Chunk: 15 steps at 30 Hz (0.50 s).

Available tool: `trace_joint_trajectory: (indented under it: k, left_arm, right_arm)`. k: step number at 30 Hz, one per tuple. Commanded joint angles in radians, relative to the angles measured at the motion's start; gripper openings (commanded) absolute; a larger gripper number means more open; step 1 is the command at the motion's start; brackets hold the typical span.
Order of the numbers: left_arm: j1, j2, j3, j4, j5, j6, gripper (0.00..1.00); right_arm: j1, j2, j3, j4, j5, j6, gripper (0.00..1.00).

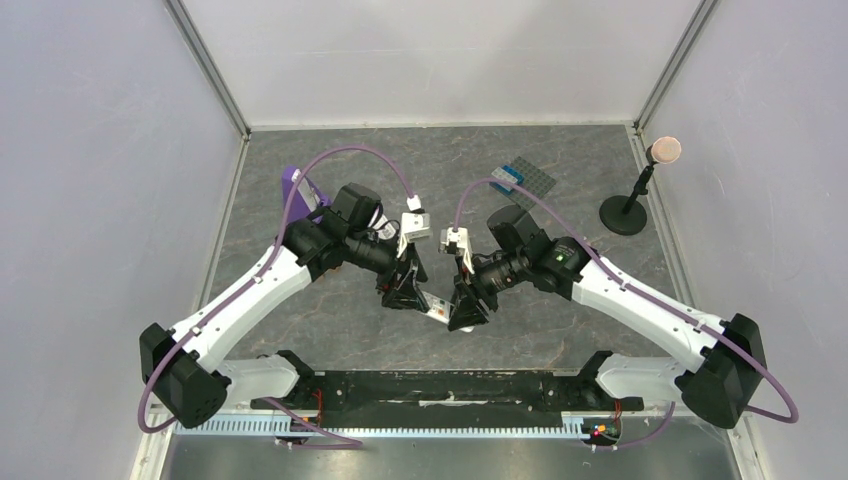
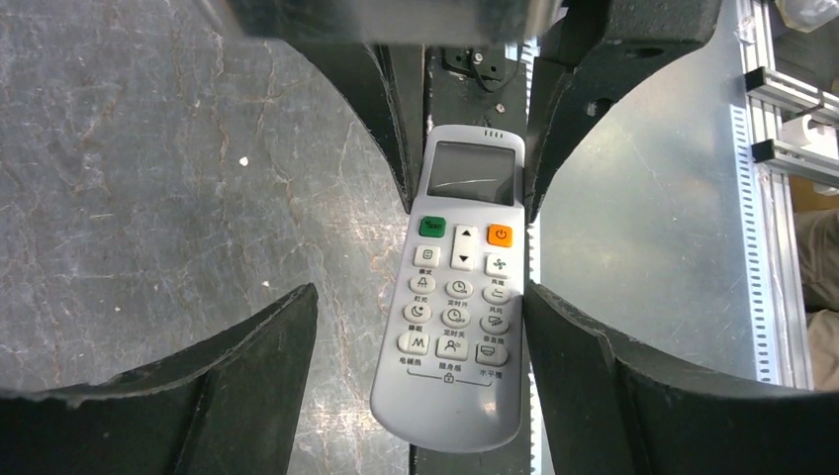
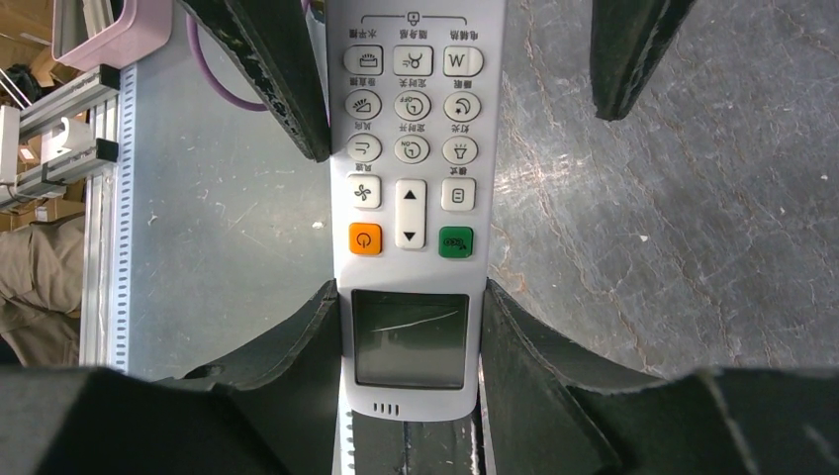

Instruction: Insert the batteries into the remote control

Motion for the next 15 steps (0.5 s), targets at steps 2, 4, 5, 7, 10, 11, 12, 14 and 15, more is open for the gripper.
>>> trace_joint_trajectory:
  k: [2,4,5,7,10,11,12,14,15]
  left_arm:
    - [0.005,0.032,0.011,-0.119,0.057,0.098,0.82]
    - [0.005,0.035,0.012,-0.151,0.055,0.134,0.82]
    - [0.005,0.032,0.009,-0.158,0.055,0.148,0.82]
    - [0.004,0.02,0.002,-0.159,0.053,0.175,0.82]
    - [0.005,0.001,-0.009,-0.101,0.017,0.143,0.79]
    - [0.004,-0.003,-0.01,-0.086,0.019,0.133,0.78]
    - [0.004,-0.007,-0.013,-0.072,0.02,0.123,0.77]
    - [0.004,-0.009,-0.017,-0.052,0.022,0.108,0.72]
    - [0.004,-0.008,-0.018,-0.048,0.026,0.104,0.69]
  right_arm:
    - [0.008,-0.008,0.074,0.036,-0.036,0.009,0.17]
    - [0.008,0.006,0.077,0.036,-0.029,0.01,0.18]
    - [0.008,0.012,0.08,0.034,-0.025,0.029,0.17]
    - [0.008,0.02,0.08,0.034,-0.024,0.041,0.17]
    - [0.008,0.021,0.075,0.036,-0.021,0.045,0.17]
    - [0.008,0.021,0.073,0.036,-0.02,0.046,0.17]
    - [0.008,0.022,0.075,0.036,-0.019,0.048,0.17]
    - [0.007,0.028,0.077,0.037,-0.011,0.053,0.17]
    - [0.008,0.031,0.077,0.04,-0.011,0.058,0.18]
